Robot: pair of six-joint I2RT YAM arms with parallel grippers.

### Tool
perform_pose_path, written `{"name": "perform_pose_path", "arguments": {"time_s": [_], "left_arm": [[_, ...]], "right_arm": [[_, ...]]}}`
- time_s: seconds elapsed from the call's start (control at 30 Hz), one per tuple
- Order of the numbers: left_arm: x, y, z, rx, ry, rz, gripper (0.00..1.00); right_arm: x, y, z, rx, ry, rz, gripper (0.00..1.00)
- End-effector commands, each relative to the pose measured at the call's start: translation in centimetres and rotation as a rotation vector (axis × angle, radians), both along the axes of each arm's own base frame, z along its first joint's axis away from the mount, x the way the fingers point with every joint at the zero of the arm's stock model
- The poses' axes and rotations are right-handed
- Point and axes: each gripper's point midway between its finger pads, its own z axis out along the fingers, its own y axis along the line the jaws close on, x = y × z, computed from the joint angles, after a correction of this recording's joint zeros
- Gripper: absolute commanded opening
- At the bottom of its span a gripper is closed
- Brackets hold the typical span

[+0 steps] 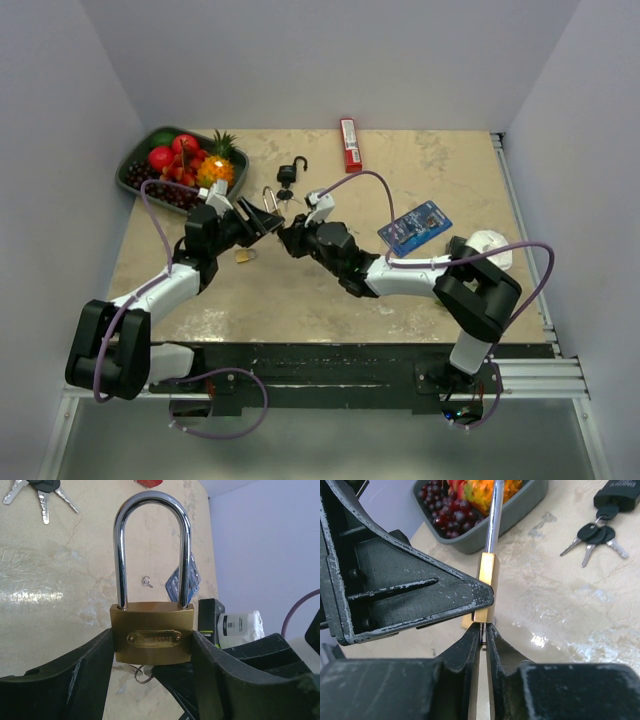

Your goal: Unlock with the key

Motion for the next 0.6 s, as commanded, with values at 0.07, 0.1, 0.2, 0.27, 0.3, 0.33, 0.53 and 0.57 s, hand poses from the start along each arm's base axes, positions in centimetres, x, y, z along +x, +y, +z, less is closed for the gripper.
{"name": "perform_pose_path", "arguments": {"time_s": [0.07, 0.1, 0.2, 0.27, 0.3, 0.33, 0.53, 0.57], "left_arm": [[0.0, -0.3, 3.8, -0.009, -0.120, -0.040, 0.00], [0.1, -0.2, 3.7, -0.004, -0.118, -0.032, 0.00], [0.2, 0.1, 3.8, 0.004, -0.123, -0.020, 0.00], [0.2, 0.1, 3.8, 0.007, -0.125, -0.019, 0.00], [0.2, 0.1, 3.8, 0.007, -0.124, -0.018, 0.00], [0.2, 0.1, 3.7, 0.008, -0.122, -0.016, 0.00], [0.3, 0.1, 3.3, 0.017, -0.113, -0.018, 0.00], [0.3, 0.1, 3.3, 0.016, -0.115, -0.018, 0.00]], "right_arm": [[-1.3, -0.4, 0.5, 0.046, 0.074, 0.034, 0.19], [-1.7, -0.6, 0.1, 0.036, 0.087, 0.042, 0.21], [-2.3, -1.2, -0.8, 0.010, 0.119, 0.043, 0.26], [-2.7, -1.5, -0.9, 0.007, 0.128, 0.046, 0.30], [-3.0, -1.7, -1.4, -0.004, 0.139, 0.048, 0.34], [-3.2, -1.8, -1.4, -0.004, 0.141, 0.055, 0.35], [-3.8, -1.8, -1.8, -0.009, 0.149, 0.076, 0.41], [-3.9, -1.8, -1.6, -0.008, 0.143, 0.080, 0.41]]}}
